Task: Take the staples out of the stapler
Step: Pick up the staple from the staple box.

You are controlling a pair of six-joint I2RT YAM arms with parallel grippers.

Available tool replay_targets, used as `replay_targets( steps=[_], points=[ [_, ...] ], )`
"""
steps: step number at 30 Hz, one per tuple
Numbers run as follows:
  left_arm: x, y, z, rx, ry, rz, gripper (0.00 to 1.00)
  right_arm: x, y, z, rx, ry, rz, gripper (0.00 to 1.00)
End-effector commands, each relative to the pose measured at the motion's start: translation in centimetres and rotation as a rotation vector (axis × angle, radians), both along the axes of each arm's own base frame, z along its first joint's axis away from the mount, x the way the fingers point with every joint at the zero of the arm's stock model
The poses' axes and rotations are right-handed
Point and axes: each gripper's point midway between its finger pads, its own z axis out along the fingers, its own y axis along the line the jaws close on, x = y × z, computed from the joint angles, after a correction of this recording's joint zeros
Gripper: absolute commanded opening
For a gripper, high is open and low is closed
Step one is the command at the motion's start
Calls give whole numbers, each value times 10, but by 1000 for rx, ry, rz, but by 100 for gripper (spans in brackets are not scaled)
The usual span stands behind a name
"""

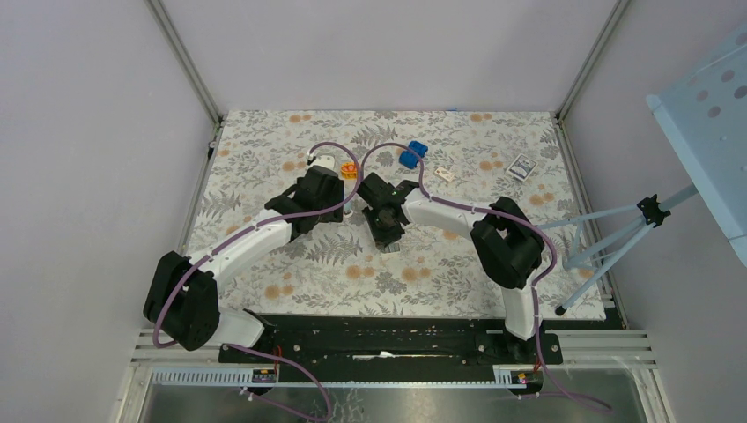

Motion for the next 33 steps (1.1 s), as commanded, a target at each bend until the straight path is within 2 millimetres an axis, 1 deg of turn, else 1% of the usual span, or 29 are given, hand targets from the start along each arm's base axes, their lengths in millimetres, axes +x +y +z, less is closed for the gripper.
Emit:
replay_targets(
  steps=[1,8,12,16,19,25,33],
  points=[
    [9,-4,23,-27,-79,2,67,-2,1,-6,17,25,21,29],
    [9,-4,23,-27,-79,3,67,-4,-8,-13,-39,35,26,30],
    [9,-4,23,-27,-80,3,67,-5,-9,-14,-44,39,31,30],
    [9,-4,23,-28,-79,2,67,-2,-12,-15,-59,25,23,25],
    [9,-4,23,-27,-78,3,67,-2,-12,-13,-53,21,21,20],
    [9,-4,23,-28,-78,2,67,0,-12,-6,-46,8,14,13],
    [9,-5,23,-29,-78,0,67,4,-13,11,-40,-29,-2,11]
  ],
)
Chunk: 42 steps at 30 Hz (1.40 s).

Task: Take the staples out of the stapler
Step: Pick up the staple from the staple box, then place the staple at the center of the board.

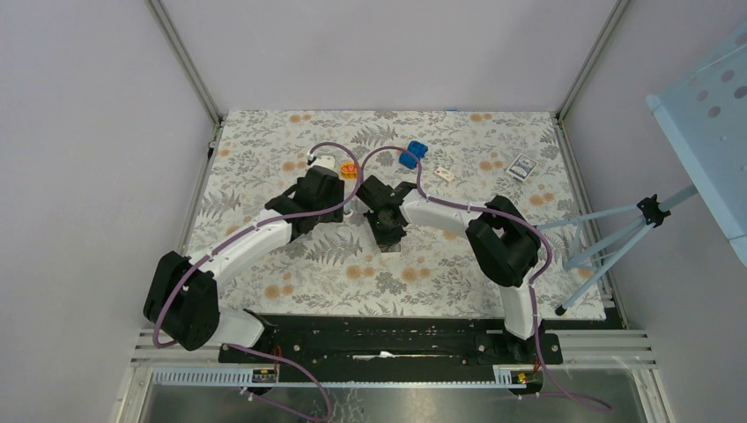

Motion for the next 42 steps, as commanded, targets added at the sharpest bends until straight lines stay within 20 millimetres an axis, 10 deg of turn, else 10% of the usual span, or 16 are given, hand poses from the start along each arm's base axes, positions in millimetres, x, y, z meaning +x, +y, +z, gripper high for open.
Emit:
replay_targets(
  steps=[1,15,21,42],
  points=[
    [9,-4,22,-29,-77,2,67,8,-7,27,3,-54,-20,11],
    [9,-5,22,-31,-76,0,67,21,-30,45,7,-79,-131,12],
    [9,-5,22,-32,-77,-1,67,41,-69,37,9,-74,-286,15],
    [9,-6,23,-36,-79,-4,67,40,-97,-5,470,93,-741,26]
  ],
)
